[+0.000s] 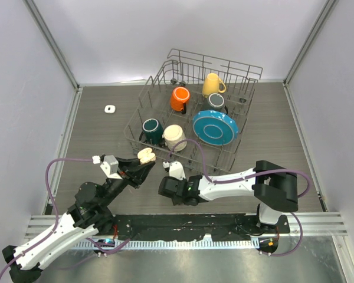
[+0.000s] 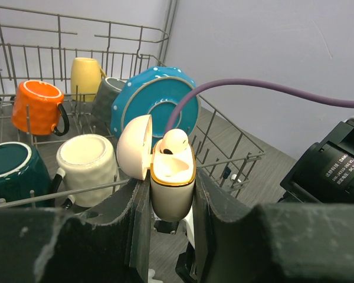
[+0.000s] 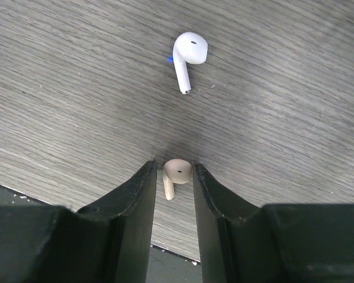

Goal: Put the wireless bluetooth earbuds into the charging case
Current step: Pick up the earbud from the center of the board.

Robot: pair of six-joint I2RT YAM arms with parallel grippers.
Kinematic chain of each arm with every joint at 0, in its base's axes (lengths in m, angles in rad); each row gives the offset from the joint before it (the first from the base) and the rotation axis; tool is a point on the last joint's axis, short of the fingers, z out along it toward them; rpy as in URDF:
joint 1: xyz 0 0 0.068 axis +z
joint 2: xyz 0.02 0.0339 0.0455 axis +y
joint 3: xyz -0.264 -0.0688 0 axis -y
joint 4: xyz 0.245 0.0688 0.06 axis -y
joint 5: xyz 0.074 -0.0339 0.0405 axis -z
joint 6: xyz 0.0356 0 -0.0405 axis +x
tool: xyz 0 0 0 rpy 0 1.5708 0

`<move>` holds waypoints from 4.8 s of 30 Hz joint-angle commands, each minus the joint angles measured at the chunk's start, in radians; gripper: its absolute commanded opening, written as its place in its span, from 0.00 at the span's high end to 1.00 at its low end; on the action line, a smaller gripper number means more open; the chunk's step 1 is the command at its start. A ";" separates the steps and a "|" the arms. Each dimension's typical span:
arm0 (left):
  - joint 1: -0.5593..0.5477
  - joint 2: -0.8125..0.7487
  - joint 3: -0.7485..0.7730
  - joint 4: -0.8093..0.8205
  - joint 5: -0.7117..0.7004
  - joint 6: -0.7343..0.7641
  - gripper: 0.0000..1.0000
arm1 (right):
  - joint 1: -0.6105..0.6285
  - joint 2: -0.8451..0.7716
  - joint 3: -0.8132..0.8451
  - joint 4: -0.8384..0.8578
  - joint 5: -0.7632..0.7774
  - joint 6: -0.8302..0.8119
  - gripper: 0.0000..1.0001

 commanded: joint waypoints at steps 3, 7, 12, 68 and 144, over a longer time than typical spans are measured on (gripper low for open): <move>-0.004 -0.007 0.006 0.029 -0.013 0.014 1.00 | -0.008 0.022 -0.002 0.021 0.007 0.008 0.64; -0.004 -0.002 0.004 0.031 -0.011 0.012 1.00 | -0.013 0.025 -0.003 0.019 0.015 0.015 0.64; -0.003 -0.004 0.004 0.031 -0.010 0.012 1.00 | -0.016 0.028 0.001 0.018 0.013 0.012 0.64; -0.003 -0.024 -0.008 0.017 -0.034 -0.005 1.00 | -0.015 0.013 0.035 -0.079 -0.057 -0.103 0.70; -0.004 0.012 -0.007 0.035 -0.036 -0.009 1.00 | -0.018 0.030 0.033 -0.157 -0.114 -0.183 0.59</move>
